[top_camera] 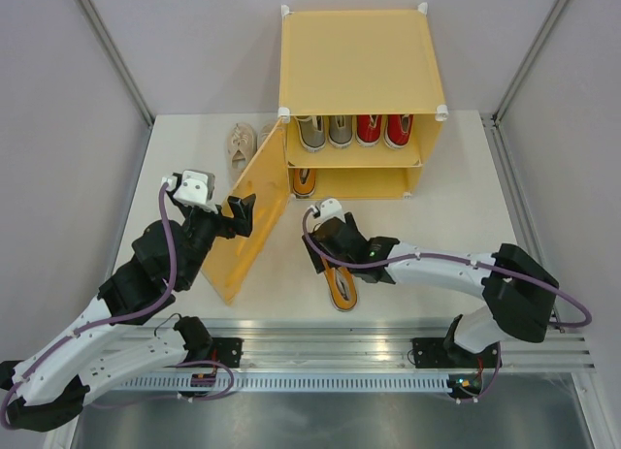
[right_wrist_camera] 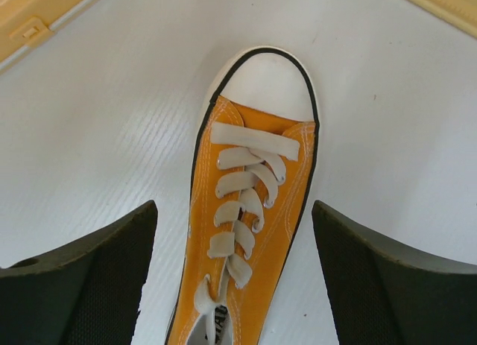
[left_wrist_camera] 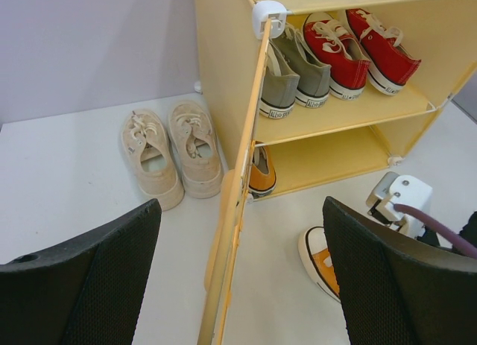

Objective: Place and organize the shoes in the shoe cabinet

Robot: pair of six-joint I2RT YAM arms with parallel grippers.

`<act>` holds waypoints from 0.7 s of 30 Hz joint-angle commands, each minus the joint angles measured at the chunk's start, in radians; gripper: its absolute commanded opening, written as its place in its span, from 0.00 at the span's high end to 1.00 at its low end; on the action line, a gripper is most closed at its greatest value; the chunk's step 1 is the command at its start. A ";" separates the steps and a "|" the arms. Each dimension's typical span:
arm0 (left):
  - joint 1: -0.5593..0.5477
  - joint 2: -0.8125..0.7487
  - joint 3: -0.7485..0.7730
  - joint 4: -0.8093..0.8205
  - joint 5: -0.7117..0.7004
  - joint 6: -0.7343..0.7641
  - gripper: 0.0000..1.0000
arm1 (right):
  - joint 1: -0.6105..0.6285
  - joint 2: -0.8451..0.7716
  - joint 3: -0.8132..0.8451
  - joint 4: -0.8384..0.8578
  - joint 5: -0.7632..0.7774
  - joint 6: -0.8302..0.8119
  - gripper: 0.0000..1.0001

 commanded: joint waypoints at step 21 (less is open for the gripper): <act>0.005 0.026 0.010 -0.032 -0.004 -0.010 0.09 | 0.096 -0.067 -0.226 0.008 0.045 0.422 0.09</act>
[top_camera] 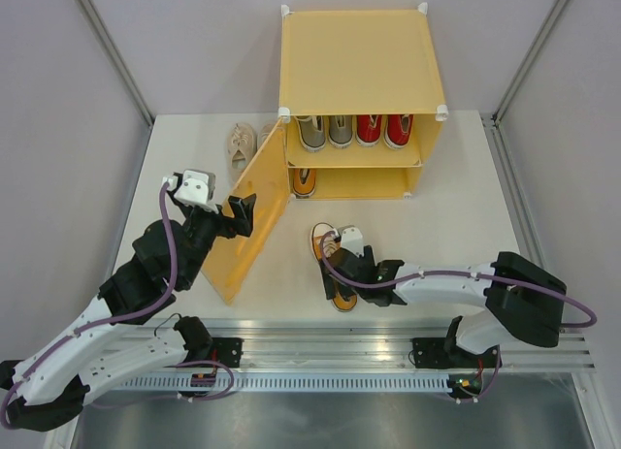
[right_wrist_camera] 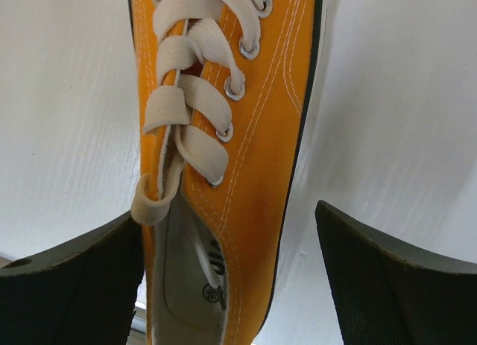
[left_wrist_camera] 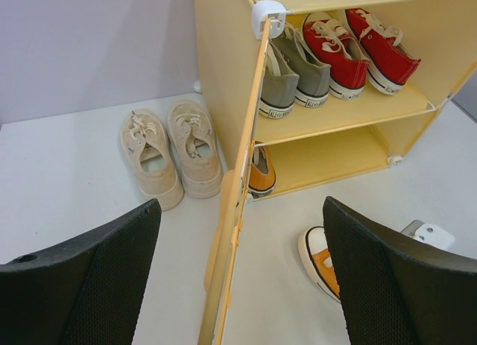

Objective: Place and organize the shoes in the shoe cabinet

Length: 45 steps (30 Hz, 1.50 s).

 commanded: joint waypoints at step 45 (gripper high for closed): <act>0.005 0.017 0.013 -0.035 0.021 -0.015 0.08 | -0.408 0.471 0.595 0.167 0.185 -0.180 0.95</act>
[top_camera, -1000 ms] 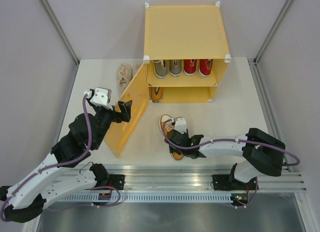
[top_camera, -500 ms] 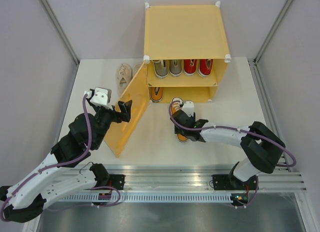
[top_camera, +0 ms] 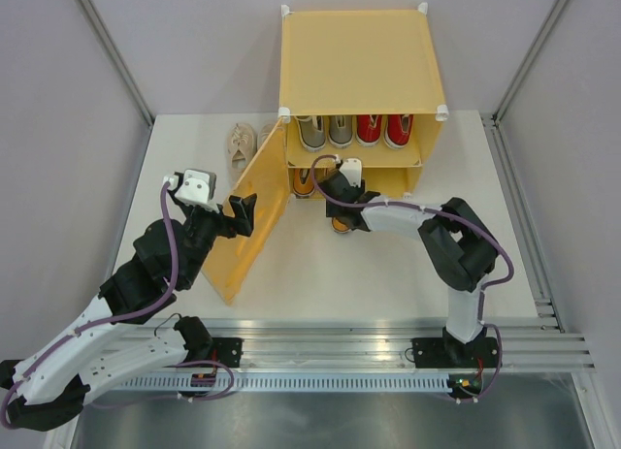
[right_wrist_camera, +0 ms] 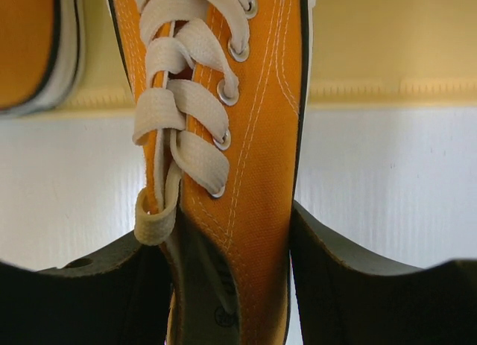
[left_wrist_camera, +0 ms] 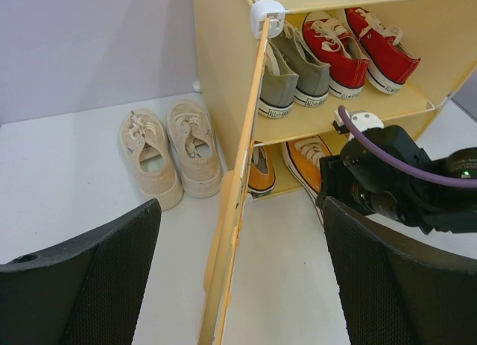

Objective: Place and organize the shoes in the shoe cabinet

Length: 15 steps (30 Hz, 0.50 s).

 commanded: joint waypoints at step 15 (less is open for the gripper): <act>0.005 0.011 0.013 -0.037 0.031 -0.018 0.08 | -0.074 0.181 0.266 0.154 0.134 -0.079 0.88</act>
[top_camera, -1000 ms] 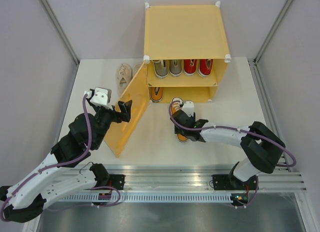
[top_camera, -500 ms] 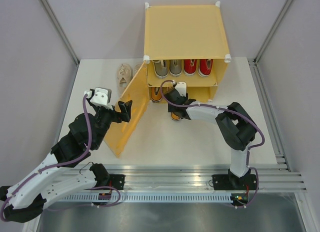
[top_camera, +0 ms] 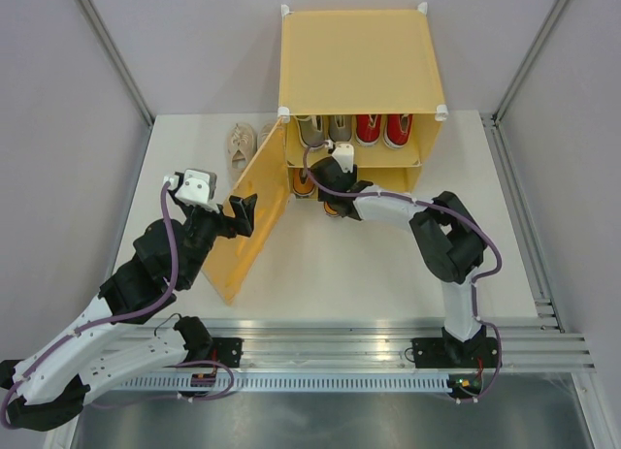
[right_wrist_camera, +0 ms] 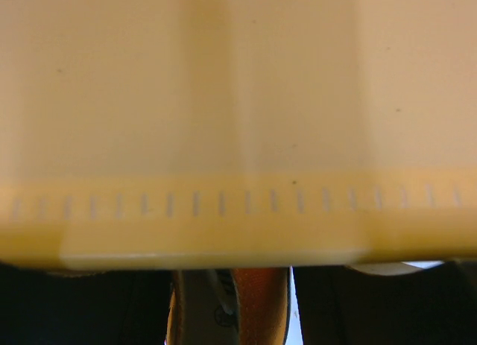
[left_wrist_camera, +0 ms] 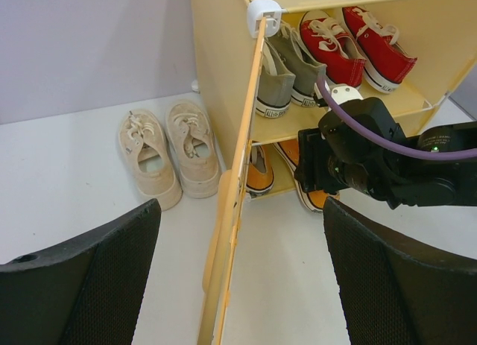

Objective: Place and organize the shoes in the shoe cabinet

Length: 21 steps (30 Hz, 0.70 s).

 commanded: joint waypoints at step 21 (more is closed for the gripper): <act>0.005 0.014 0.019 -0.044 0.040 -0.022 0.08 | -0.041 -0.037 -0.108 0.144 0.086 0.063 0.22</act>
